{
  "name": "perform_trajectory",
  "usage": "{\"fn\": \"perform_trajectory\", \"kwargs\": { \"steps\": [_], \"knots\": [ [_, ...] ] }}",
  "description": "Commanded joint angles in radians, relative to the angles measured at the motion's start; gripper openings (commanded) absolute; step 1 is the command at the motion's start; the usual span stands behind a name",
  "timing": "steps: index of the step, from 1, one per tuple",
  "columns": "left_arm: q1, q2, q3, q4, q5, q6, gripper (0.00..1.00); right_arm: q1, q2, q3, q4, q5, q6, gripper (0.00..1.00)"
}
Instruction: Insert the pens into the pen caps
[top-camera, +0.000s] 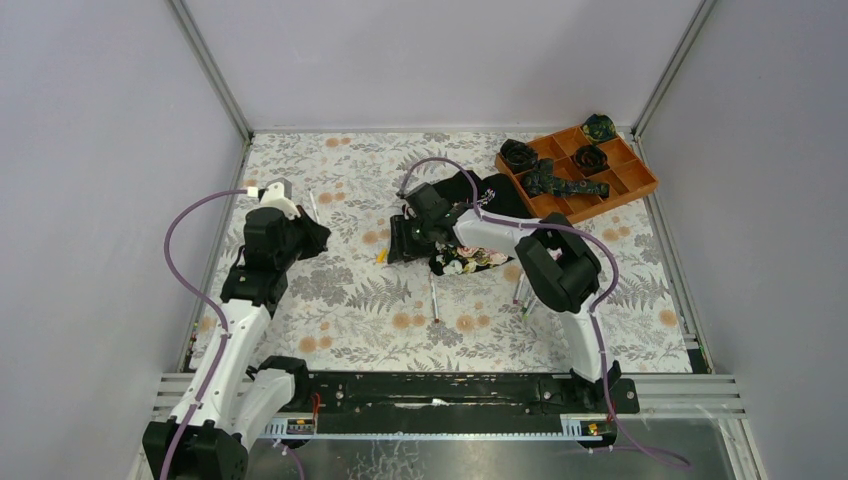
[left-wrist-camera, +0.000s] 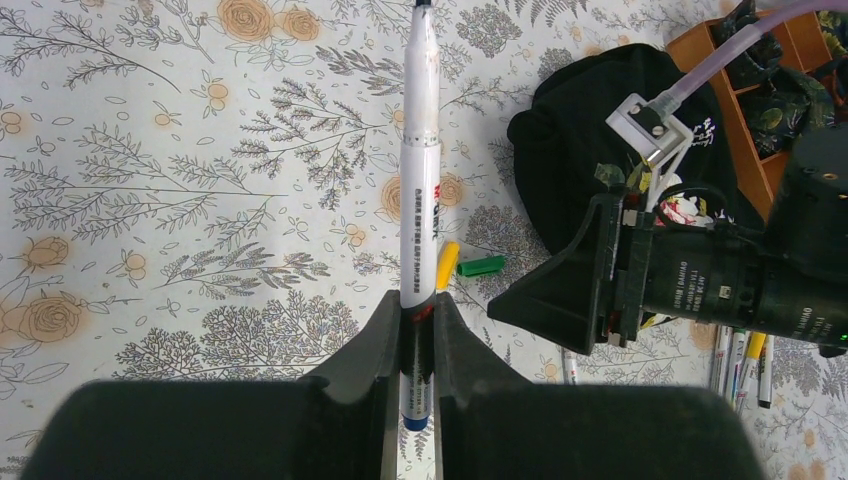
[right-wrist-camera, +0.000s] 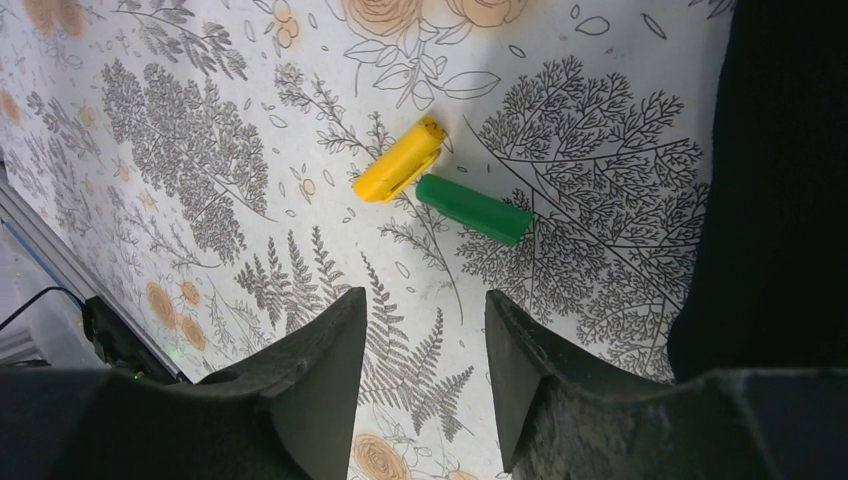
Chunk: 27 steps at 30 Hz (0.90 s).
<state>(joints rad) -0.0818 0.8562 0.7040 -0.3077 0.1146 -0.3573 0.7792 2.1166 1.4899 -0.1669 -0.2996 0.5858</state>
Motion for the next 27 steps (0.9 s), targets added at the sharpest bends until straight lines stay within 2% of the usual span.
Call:
{"fn": "perform_trajectory", "kwargs": {
  "steps": [1, 19, 27],
  "knots": [
    [0.008, -0.010, -0.006, 0.024, -0.013, 0.017, 0.00, 0.005, 0.031, 0.048, 0.038, -0.013, 0.066, 0.52],
    [0.008, -0.016, -0.011, 0.025, -0.011, 0.016, 0.00, 0.005, 0.122, 0.185, -0.100, 0.202, -0.059, 0.47],
    [0.007, -0.011, -0.011, 0.027, -0.004, 0.015, 0.00, 0.022, 0.169, 0.257, -0.168, 0.230, -0.108, 0.47]
  ]
}}
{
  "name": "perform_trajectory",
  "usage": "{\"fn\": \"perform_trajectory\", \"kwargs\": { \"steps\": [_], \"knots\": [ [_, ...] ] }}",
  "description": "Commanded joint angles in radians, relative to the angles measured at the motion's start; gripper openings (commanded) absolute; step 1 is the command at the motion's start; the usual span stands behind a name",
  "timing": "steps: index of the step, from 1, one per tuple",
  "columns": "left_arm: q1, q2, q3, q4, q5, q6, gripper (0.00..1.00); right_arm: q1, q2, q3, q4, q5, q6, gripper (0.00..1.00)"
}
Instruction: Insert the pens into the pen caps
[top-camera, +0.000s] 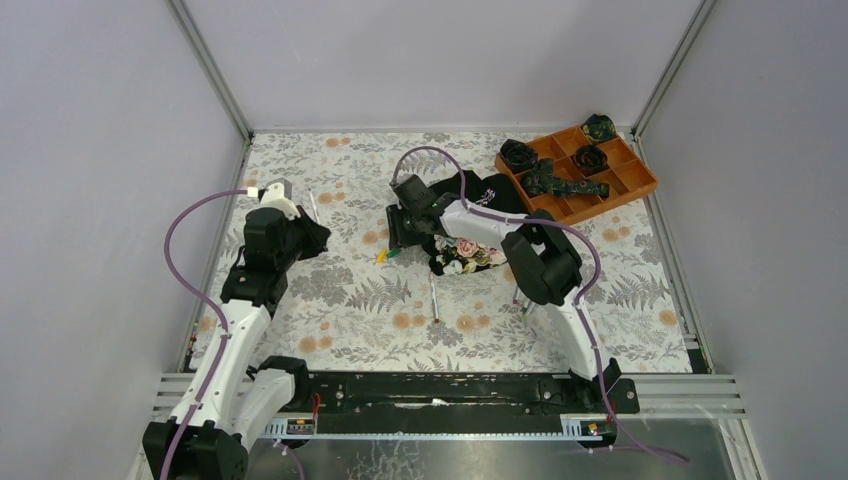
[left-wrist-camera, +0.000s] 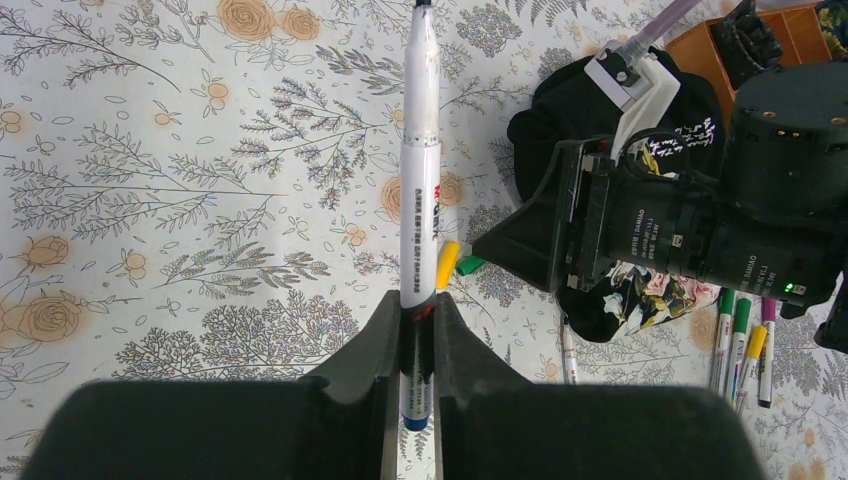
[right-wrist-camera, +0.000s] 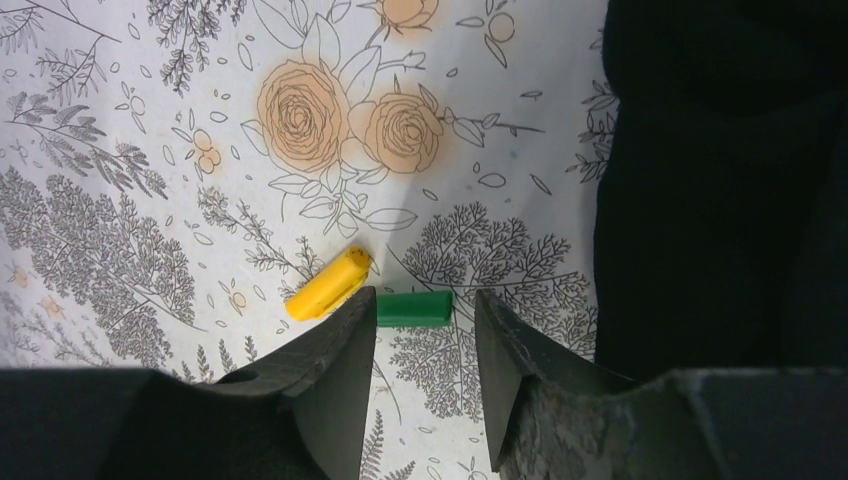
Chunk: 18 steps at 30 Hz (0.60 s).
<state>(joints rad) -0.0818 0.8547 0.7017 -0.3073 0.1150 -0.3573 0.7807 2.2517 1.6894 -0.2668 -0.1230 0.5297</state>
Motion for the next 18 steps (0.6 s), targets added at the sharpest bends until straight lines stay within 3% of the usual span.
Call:
{"fn": "perform_trajectory", "kwargs": {
  "steps": [1, 10, 18],
  "knots": [
    [0.007, -0.009, -0.008, 0.027, -0.002, 0.016, 0.00, 0.026, 0.040, 0.064, -0.073, 0.056, -0.055, 0.47],
    [0.008, -0.010, -0.008, 0.028, -0.001, 0.018, 0.00, 0.082, 0.071, 0.116, -0.170, 0.183, -0.097, 0.47],
    [0.008, -0.015, -0.010, 0.026, 0.002, 0.016, 0.00, 0.130, 0.061, 0.057, -0.198, 0.248, -0.101, 0.36]
  ]
}}
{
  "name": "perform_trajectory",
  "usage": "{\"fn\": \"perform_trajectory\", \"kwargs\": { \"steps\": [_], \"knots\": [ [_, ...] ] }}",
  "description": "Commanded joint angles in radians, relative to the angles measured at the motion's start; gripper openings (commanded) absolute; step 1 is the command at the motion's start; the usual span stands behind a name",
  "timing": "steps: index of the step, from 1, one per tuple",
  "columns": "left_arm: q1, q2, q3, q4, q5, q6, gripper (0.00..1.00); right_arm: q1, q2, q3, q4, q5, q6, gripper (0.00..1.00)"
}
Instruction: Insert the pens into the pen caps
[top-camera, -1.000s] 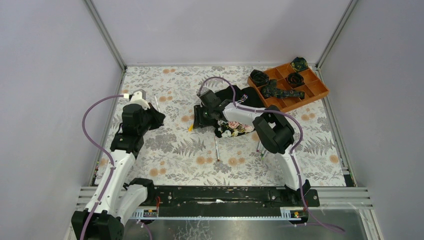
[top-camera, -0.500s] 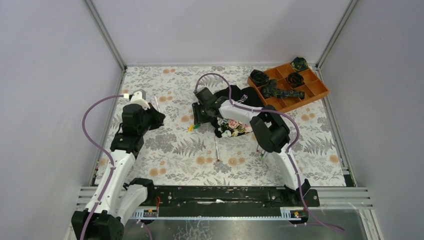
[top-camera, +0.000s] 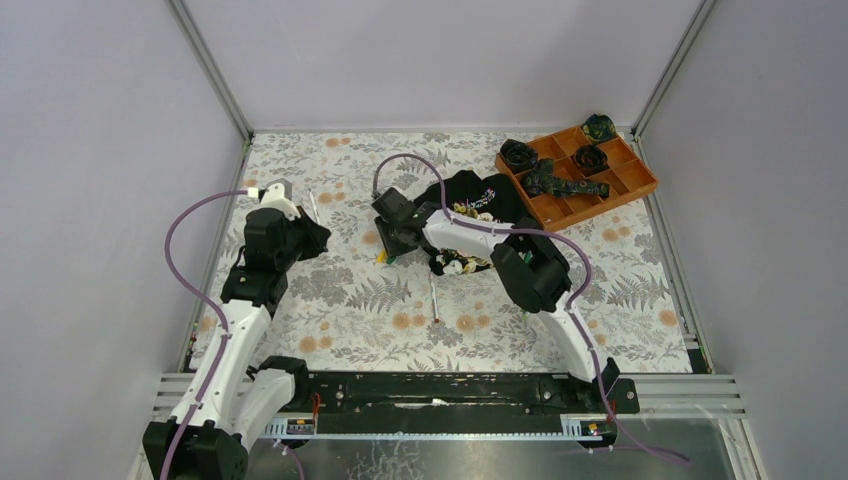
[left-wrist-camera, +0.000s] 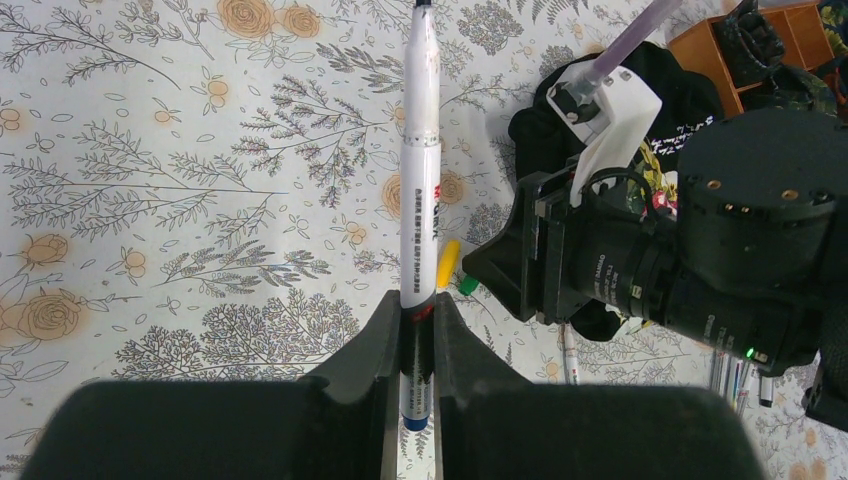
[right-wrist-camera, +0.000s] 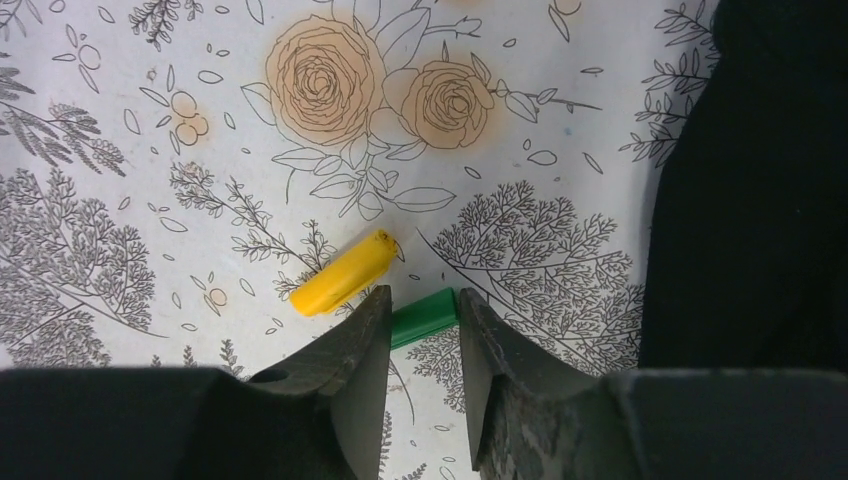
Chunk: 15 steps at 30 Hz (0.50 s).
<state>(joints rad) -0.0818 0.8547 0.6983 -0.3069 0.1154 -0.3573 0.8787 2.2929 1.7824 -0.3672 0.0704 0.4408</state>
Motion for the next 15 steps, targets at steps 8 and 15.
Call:
{"fn": "perform_trajectory", "kwargs": {
  "steps": [8, 15],
  "knots": [
    [0.007, -0.021, -0.008, 0.026, 0.007, 0.014, 0.00, 0.057, -0.112, -0.243, -0.019, 0.064, -0.085, 0.31],
    [0.008, -0.027, -0.011, 0.032, 0.016, 0.012, 0.00, 0.072, -0.236, -0.406, 0.025, 0.046, -0.092, 0.43]
  ]
}}
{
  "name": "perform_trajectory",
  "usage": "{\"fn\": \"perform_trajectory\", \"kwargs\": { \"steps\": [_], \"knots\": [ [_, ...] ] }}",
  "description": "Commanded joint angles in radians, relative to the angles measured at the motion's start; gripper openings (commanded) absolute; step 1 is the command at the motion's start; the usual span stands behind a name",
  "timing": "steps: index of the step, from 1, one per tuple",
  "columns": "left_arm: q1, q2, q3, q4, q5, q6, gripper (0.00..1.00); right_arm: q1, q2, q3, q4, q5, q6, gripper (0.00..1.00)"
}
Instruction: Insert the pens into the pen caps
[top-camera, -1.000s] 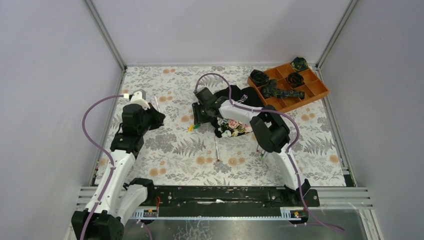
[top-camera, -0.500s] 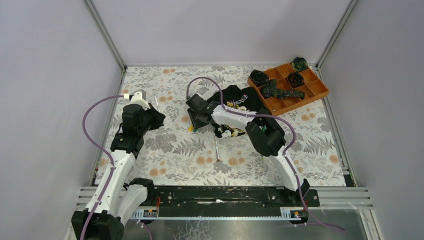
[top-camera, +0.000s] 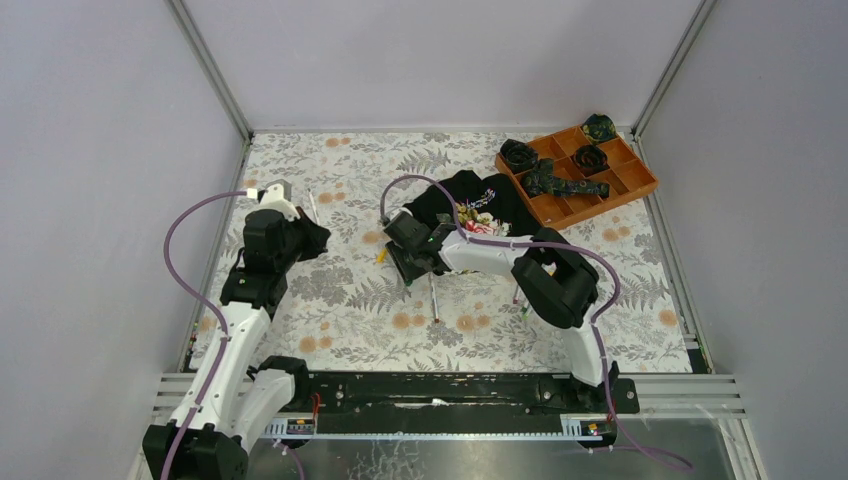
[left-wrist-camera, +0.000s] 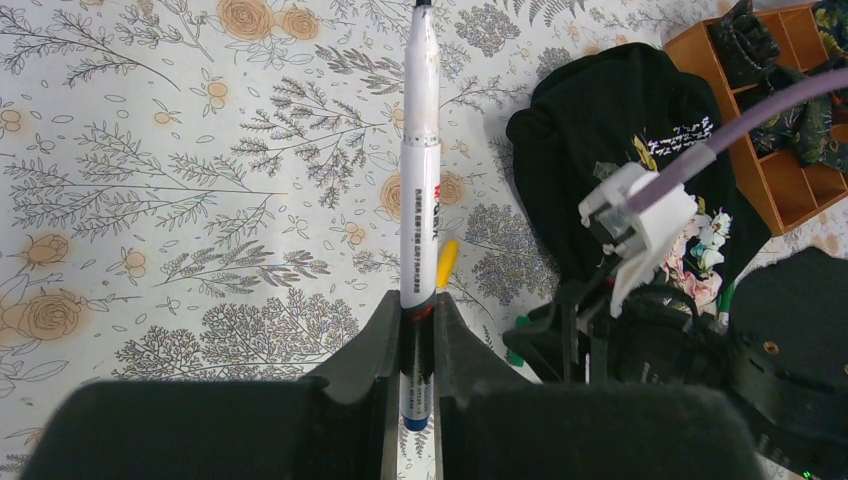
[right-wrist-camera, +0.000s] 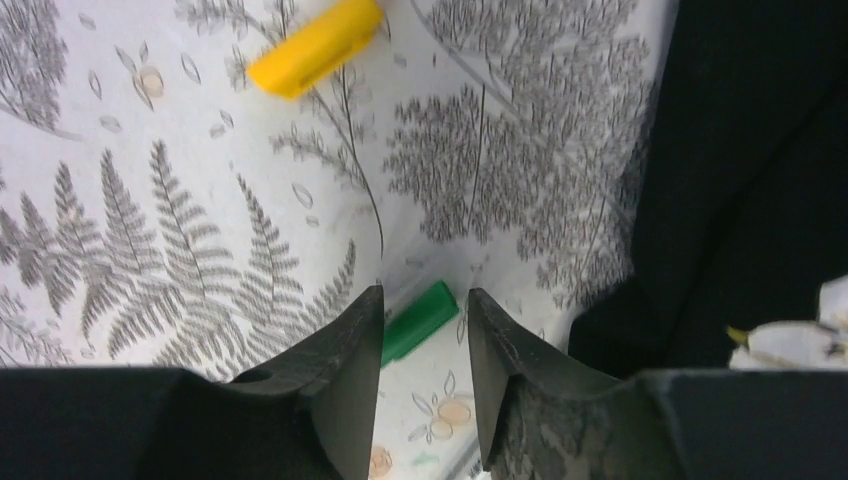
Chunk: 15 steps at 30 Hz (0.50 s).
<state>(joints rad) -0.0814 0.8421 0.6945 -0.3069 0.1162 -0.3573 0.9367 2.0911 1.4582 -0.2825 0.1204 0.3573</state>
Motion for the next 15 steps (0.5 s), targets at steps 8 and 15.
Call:
{"fn": "perform_trajectory", "kwargs": {
  "steps": [8, 15],
  "knots": [
    [0.008, -0.032, -0.012, 0.029, 0.022, 0.011, 0.00, 0.019, -0.049, -0.097, -0.089, -0.008, 0.092, 0.48],
    [0.008, -0.033, -0.012, 0.034, 0.047, 0.010, 0.00, 0.019, 0.004, -0.033, -0.121, 0.001, 0.121, 0.33]
  ]
}}
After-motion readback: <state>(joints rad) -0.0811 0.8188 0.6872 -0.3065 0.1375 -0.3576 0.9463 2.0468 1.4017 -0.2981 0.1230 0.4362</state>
